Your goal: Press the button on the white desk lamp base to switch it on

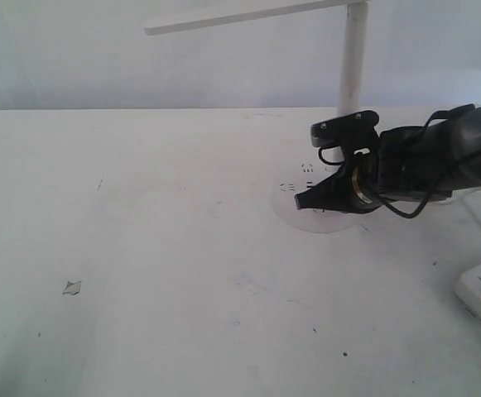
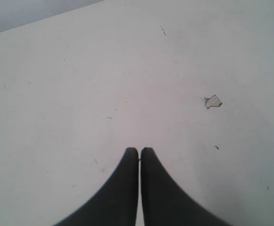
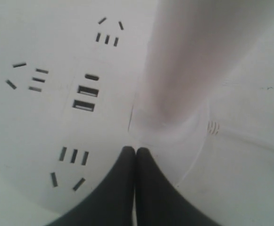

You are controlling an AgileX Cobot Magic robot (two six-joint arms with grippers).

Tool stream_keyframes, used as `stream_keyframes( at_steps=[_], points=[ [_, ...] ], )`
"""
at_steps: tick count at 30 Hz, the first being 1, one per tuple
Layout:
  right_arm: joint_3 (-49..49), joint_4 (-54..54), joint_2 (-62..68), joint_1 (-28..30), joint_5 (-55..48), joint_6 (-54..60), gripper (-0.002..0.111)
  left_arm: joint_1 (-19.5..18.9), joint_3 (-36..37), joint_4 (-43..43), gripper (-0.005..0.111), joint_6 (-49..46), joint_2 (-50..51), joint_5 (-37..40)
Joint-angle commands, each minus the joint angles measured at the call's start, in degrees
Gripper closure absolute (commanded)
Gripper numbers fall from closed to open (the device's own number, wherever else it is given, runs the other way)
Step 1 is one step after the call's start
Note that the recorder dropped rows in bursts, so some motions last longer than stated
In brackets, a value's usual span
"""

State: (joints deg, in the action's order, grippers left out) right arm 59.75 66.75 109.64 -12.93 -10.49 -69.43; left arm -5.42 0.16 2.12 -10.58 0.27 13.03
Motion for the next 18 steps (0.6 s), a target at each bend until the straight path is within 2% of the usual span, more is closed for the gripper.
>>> stream_keyframes(
  at_steps=[1,18],
  points=[
    [0.2,0.5,-0.1,0.4,-1.5,0.0,0.108,-0.1,-0.2,0.3,0.106,0.0,-0.3,-0.1],
    [-0.6,0.1,-0.1,0.4,-1.8,0.0,0.108,-0.1,-0.2,0.3,0.106,0.0,-0.3,-0.1]
  ],
)
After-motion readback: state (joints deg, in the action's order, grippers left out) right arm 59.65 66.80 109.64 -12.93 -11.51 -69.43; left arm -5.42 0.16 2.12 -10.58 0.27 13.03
